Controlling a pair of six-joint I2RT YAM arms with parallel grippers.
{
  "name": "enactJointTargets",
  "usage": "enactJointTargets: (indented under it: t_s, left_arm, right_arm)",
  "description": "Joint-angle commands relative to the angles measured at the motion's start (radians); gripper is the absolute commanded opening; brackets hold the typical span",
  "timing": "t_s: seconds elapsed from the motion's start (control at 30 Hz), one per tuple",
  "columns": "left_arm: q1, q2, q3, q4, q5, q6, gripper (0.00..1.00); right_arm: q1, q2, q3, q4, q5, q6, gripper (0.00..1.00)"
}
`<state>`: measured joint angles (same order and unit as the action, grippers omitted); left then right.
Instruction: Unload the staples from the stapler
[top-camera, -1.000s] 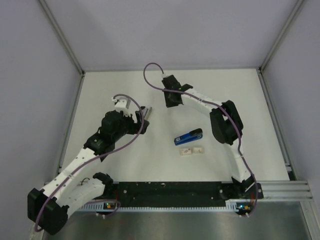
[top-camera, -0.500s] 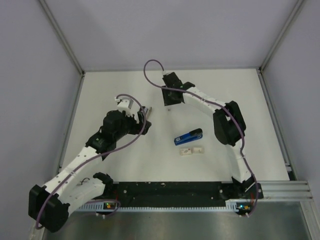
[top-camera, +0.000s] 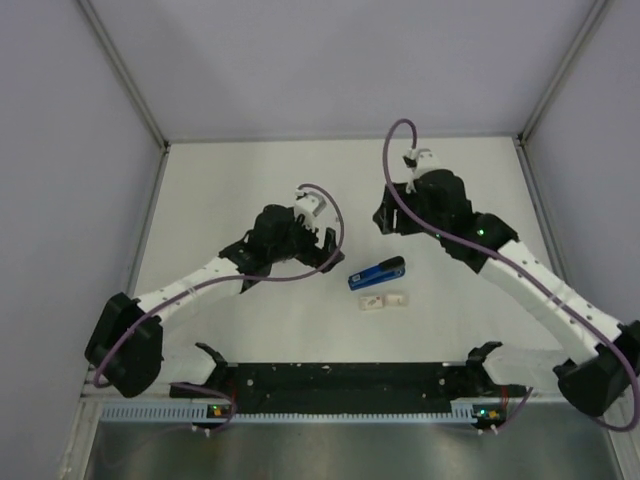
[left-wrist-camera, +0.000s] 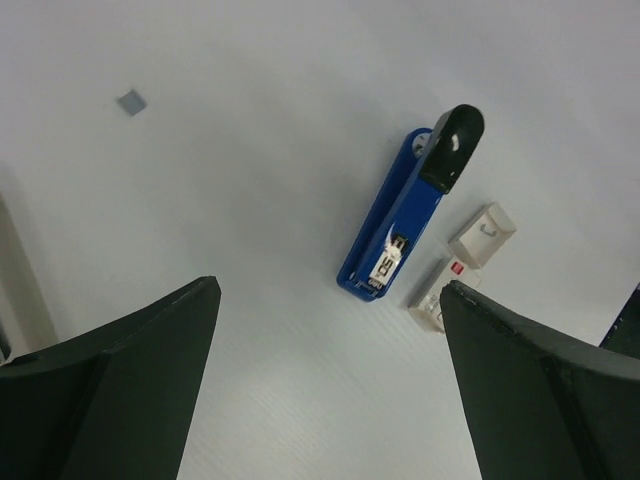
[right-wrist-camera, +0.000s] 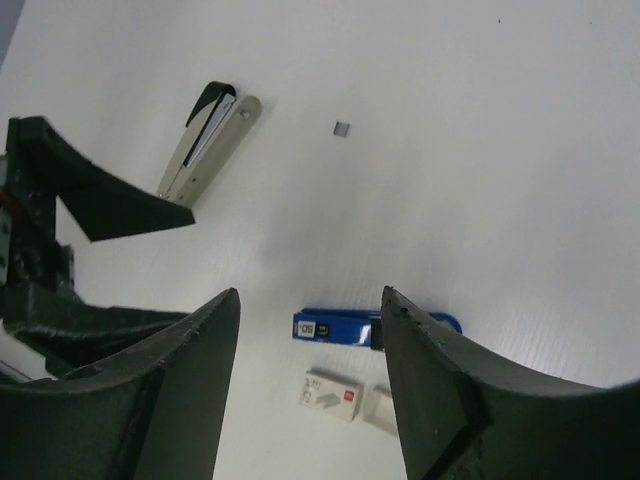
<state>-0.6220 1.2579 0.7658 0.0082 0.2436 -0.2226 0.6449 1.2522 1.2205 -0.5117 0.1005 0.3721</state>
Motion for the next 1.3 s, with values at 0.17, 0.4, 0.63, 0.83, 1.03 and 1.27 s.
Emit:
enactJointTargets:
  t_s: [0.17,0.4,0.63,0.83,1.03,1.27]
  left_arm:
    - [-0.082,0.274,0.252,0.141,0.336,0.254,0.98]
    - [-0.146,0.411,0.411,0.032,0.37,0.42,0.98]
    - [-0.203,0.541,0.483,0.015,0.31,0.447,0.98]
    - [-0.243,0.639,0.543,0.021,0.22,0.471,0.98]
    - [-0.251,0.705,0.596,0.006,0.2,0.482,0.98]
    - [-0.252,0.771,0.668,-0.077,0.164,0.491,0.88]
  right_arm:
    - [-0.002,-0.35,-0.225,-0.082,-0.041,0.083,0.62]
    - [-0.001,-0.534,-0.363,-0.105,-0.117,0.133,0.63]
    - [-0.001,-0.623,-0.375,-0.152,-0.119,0.128,0.64]
    - [-0.001,-0.678,-0.384,-0.182,-0.137,0.119,0.64]
    - [-0.001,-0.712,-0.398,-0.197,-0.145,0.111,0.65]
    - [-0.001,-0.72,-0.404,-0.203,-0.139,0.1,0.66]
